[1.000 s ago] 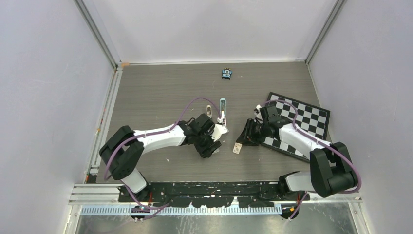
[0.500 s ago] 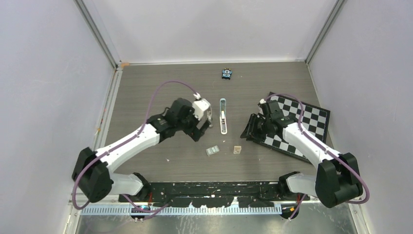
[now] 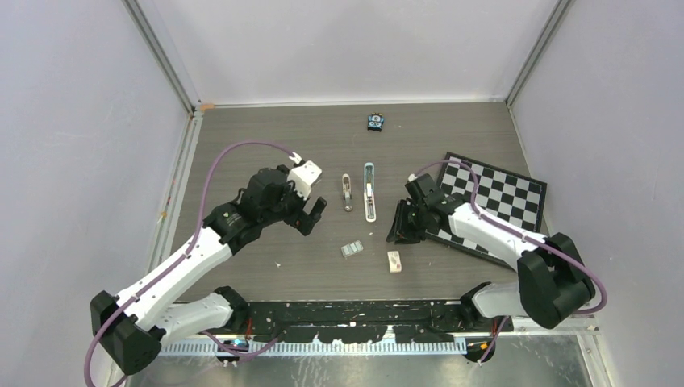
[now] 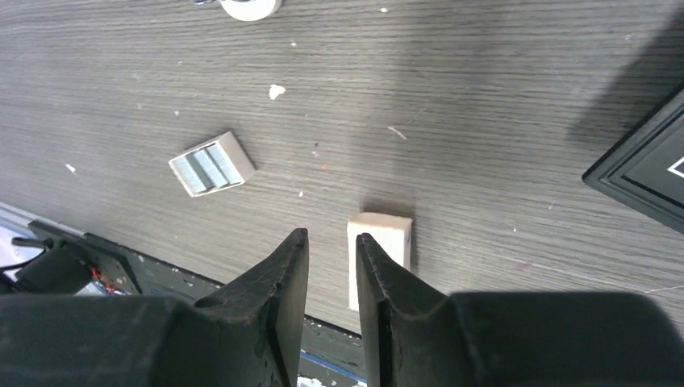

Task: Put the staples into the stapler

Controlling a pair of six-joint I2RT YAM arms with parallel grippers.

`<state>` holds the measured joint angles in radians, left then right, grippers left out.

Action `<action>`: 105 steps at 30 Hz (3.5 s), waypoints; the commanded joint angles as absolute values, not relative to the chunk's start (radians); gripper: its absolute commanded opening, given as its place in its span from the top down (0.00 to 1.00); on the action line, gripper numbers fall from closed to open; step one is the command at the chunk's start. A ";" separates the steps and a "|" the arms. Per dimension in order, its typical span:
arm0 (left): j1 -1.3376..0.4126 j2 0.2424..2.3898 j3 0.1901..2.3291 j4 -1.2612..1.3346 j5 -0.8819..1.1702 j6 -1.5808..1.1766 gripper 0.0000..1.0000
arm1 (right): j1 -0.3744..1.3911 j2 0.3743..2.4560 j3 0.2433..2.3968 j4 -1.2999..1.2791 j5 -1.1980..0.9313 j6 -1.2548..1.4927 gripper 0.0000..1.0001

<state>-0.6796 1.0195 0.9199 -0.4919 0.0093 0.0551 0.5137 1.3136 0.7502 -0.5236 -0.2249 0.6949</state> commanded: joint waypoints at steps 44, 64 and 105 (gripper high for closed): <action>-0.681 0.640 0.831 -0.475 -0.591 -0.005 0.00 | 1.006 1.775 1.248 -0.609 0.222 0.770 0.73; -0.682 0.623 0.824 -0.471 -0.589 0.019 0.00 | 1.034 1.788 1.236 -0.603 0.216 0.784 0.75; -0.683 0.614 0.811 -0.457 -0.588 0.040 0.00 | 1.042 1.832 1.215 -0.599 0.202 0.779 0.73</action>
